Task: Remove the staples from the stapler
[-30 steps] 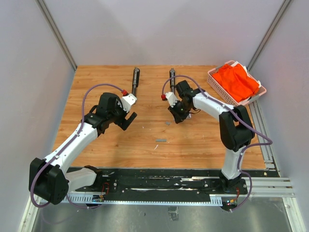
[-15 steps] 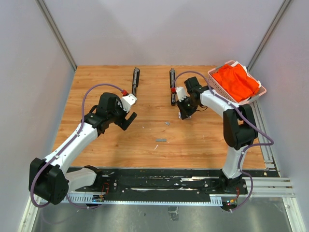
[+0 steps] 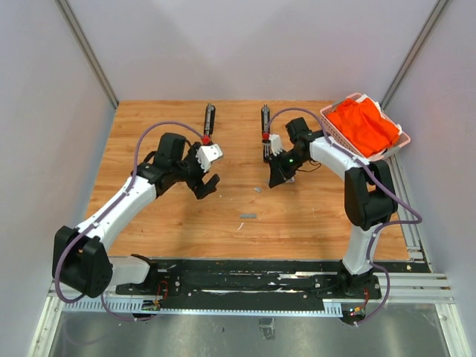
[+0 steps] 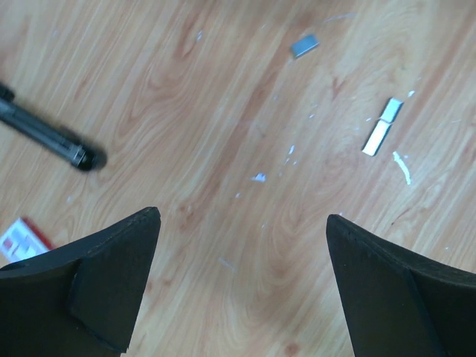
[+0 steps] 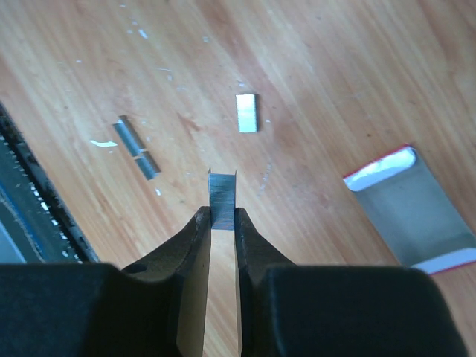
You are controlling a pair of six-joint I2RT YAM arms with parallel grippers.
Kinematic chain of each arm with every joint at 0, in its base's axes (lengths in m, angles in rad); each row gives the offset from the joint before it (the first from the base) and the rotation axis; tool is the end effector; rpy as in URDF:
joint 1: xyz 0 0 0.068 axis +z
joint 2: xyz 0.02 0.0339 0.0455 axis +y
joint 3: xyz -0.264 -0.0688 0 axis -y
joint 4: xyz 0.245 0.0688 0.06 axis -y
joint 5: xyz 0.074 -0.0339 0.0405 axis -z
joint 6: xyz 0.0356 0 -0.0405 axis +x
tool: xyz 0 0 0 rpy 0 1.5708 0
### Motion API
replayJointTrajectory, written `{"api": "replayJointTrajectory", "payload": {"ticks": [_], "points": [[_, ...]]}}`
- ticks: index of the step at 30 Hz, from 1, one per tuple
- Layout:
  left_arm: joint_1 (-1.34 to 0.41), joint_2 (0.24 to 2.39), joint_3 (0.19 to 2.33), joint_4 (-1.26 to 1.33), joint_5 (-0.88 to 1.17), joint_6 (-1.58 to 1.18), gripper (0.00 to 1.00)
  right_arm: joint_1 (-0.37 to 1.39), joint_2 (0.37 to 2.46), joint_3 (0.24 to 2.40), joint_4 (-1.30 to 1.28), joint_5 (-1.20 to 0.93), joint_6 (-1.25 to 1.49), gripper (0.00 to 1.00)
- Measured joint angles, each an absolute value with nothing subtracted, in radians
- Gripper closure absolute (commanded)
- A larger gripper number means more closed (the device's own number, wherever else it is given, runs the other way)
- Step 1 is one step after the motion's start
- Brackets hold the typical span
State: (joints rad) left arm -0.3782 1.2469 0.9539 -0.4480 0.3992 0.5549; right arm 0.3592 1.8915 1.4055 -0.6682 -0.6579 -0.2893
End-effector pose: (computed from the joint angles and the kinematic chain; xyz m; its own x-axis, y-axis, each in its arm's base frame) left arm 0.2427 -0.1113 0.2784 -0.2135 0.6072 -0.7653 0.8462 0.5065 0.1657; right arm 0.3567 0.1572 0.2092 -0.6751 -0.4946 -0.5473 -0.7328 0.5349 0.4205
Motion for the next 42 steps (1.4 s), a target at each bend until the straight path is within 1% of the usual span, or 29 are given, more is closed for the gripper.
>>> {"api": "replayJointTrajectory", "payload": {"ticks": [3, 6, 12, 17, 23, 30, 34, 37, 39, 42], "points": [[-0.393, 1.307, 0.981, -0.426, 0.483, 0.588, 0.02, 0.360, 1.898, 1.413, -0.685, -0.712, -0.294, 0.86], [-0.434, 1.357, 0.983, -0.385, 0.517, 0.616, 0.02, 0.360, 1.916, 1.414, -0.705, -0.756, -0.302, 0.86], [-0.574, 1.411, 0.962, -0.275, 0.513, 0.691, 0.00, 0.373, 1.979, 1.417, -0.744, -0.810, -0.328, 0.86], [-0.630, 1.459, 0.963, -0.238, 0.488, 0.745, 0.04, 0.389, 2.024, 1.432, -0.786, -0.854, -0.355, 0.86], [-0.672, 1.491, 0.963, -0.207, 0.448, 0.802, 0.11, 0.389, 2.051, 1.464, -0.847, -0.920, -0.392, 0.86], [-0.768, 1.515, 0.963, -0.173, 0.370, 0.875, 0.25, 0.395, 2.067, 1.481, -0.915, -0.986, -0.437, 0.86], [-0.799, 1.531, 0.963, -0.167, 0.327, 0.919, 0.28, 0.402, 2.088, 1.504, -0.962, -1.040, -0.474, 0.86], [-0.824, 1.536, 0.957, -0.157, 0.297, 0.949, 0.33, 0.405, 2.103, 1.515, -0.997, -1.072, -0.500, 0.86], [-0.842, 1.539, 0.951, -0.157, 0.279, 0.966, 0.39, 0.405, 2.111, 1.525, -1.028, -1.093, -0.521, 0.86], [-0.862, 1.552, 0.950, -0.158, 0.256, 0.986, 0.43, 0.406, 2.125, 1.541, -1.066, -1.114, -0.548, 0.86]]}}
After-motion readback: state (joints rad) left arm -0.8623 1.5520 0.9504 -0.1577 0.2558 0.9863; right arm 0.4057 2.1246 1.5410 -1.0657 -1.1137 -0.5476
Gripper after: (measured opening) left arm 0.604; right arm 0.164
